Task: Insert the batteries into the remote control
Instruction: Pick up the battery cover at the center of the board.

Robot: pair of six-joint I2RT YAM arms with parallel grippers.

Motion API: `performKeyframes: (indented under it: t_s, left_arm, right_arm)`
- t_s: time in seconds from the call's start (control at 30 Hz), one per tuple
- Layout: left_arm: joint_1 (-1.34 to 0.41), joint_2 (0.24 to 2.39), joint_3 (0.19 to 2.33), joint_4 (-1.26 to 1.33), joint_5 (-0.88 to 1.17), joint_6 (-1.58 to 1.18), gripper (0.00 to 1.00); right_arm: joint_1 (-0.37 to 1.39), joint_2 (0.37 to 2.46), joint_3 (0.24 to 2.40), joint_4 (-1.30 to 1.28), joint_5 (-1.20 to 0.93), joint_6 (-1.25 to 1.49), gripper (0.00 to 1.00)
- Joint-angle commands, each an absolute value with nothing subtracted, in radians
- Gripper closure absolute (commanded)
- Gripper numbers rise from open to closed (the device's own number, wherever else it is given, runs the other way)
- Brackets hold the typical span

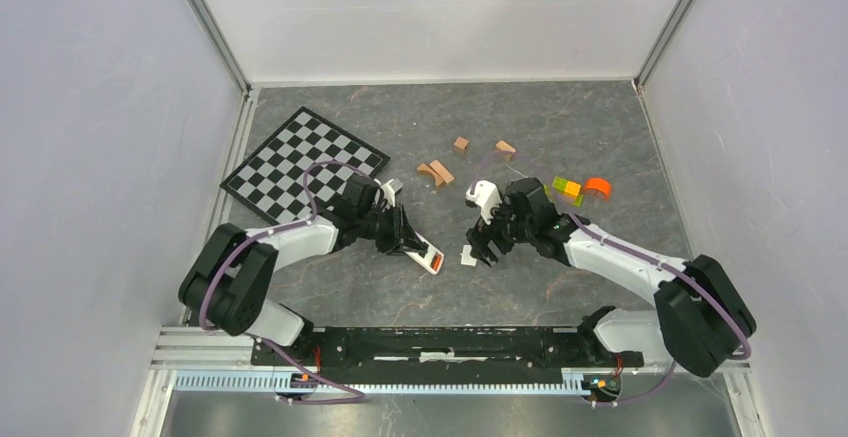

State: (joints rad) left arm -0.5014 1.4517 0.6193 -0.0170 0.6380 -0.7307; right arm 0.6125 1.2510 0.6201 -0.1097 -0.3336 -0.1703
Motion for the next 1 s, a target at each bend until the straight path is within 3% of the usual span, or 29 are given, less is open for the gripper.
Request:
performKeyframes:
  t_s: [0.0,0.53,0.97]
  left_arm:
    - [-0.515,1.506,0.641,0.082,0.604,-0.708,0.96]
    - [-0.517,1.512,0.647,0.017,0.574,-0.695,0.96]
    - [-0.517,1.512,0.641,0.007,0.550,-0.690,0.88]
  right_arm:
    - [0.635,1.299,0.653,-0.187,-0.315,-0.342,0.10]
    - [0.656,1.404,0.599,-0.078,-0.398,-0.476,0.21]
    - [0.686,1.439,0.548,0.024,-0.353,-0.473,0.22]
